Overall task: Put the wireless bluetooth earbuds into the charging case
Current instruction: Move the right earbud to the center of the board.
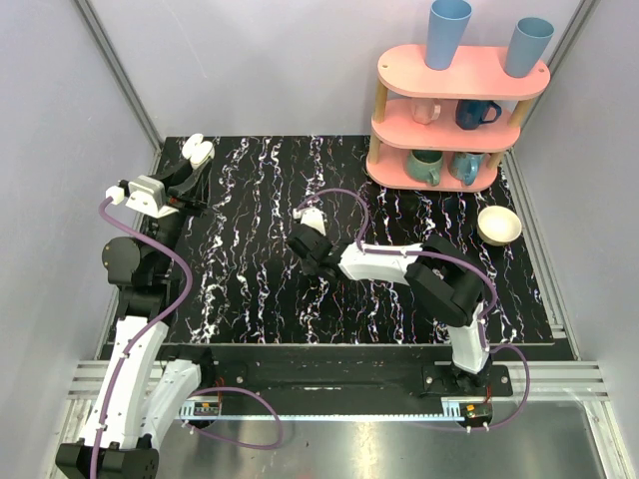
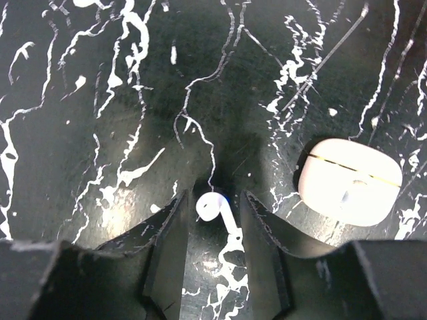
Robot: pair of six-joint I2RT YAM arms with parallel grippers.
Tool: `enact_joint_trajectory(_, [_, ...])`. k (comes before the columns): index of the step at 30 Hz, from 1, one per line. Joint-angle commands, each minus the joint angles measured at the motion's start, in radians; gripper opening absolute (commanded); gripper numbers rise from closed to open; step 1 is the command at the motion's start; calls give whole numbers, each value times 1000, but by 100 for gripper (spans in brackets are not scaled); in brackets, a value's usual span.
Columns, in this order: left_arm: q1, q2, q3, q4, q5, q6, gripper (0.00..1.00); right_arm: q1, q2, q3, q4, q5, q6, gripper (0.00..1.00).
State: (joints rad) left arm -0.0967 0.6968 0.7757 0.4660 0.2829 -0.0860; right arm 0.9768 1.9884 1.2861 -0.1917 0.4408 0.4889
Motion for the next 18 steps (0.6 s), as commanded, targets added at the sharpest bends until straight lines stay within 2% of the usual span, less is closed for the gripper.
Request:
enact_joint_trajectory(1, [3,-6,2,51,12,2,0,-6,-94,25,107,-157,-299,44])
enact_joint_trajectory(3, [3,-6,2,51,9,3,0,-16,-114,25,106,-220,-384,45])
enact_joint_trajectory(5, [3,-11,2,51,10,5,0,-56,-154,3,107,-418,-492,47])
enact_joint_trajectory(7, [3,-13,4,46,9,6,0,-81,-174,1,54,-535,-564,48])
enact_joint_trajectory(13, [3,-17,0,45,1,6,0,-151,-146,88,-187,-658,-610,47])
enact_joint_trajectory(18, [3,-11,-4,52,7,3,0,-170,-120,96,-253,-744,-639,50])
